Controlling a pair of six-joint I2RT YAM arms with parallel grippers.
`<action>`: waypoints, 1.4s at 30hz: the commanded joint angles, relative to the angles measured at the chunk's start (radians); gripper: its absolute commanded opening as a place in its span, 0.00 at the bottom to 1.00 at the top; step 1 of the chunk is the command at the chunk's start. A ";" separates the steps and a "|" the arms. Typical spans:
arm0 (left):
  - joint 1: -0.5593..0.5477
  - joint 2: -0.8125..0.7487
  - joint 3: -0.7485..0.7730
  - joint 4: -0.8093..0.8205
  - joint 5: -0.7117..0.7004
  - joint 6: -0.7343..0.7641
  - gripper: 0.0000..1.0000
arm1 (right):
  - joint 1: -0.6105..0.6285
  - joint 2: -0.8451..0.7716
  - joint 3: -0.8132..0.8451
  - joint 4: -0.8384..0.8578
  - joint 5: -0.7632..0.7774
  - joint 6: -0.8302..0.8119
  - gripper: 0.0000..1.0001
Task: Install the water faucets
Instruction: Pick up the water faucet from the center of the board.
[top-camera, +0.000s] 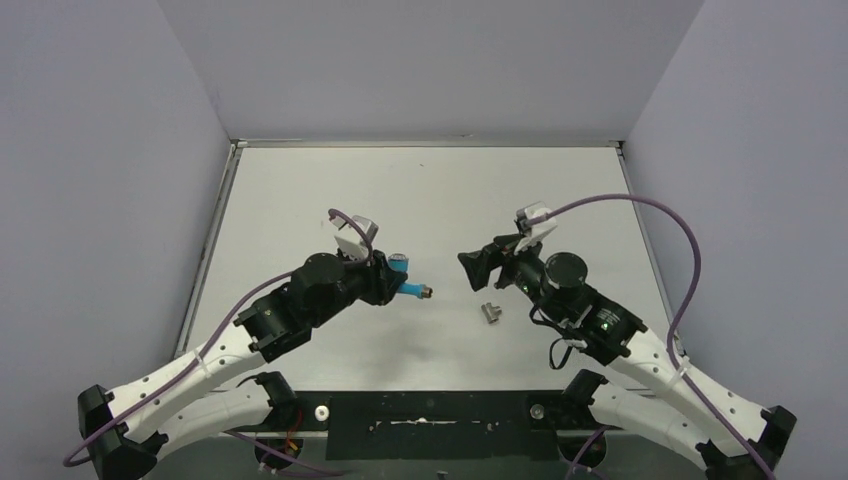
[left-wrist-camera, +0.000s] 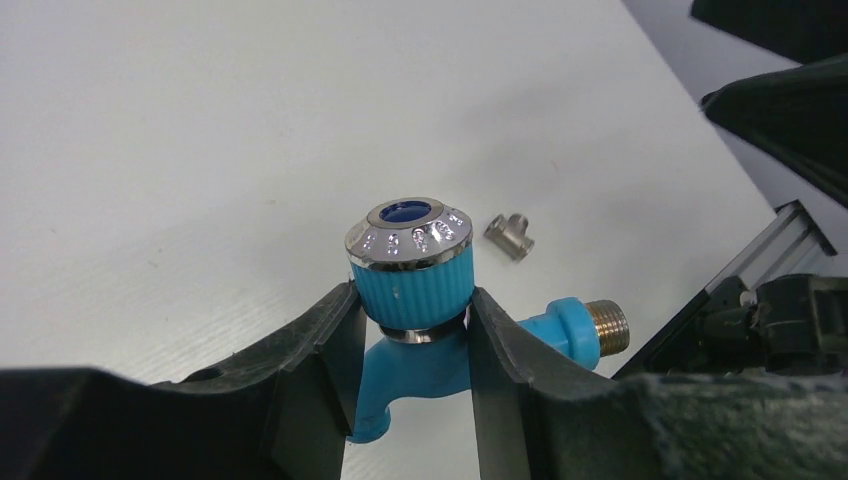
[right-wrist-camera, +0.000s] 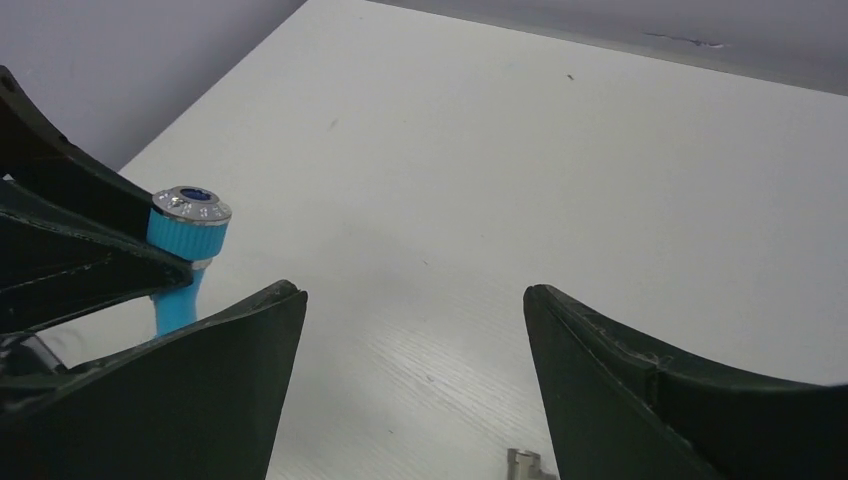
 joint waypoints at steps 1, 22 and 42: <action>0.005 -0.011 0.147 0.023 -0.073 0.088 0.00 | -0.004 0.174 0.201 -0.075 -0.195 0.155 0.81; 0.006 0.006 0.201 0.010 -0.057 0.140 0.00 | -0.005 0.306 0.187 0.180 -0.497 0.417 0.63; 0.006 -0.007 0.198 -0.002 -0.114 0.132 0.00 | 0.027 0.387 0.184 0.220 -0.547 0.439 0.51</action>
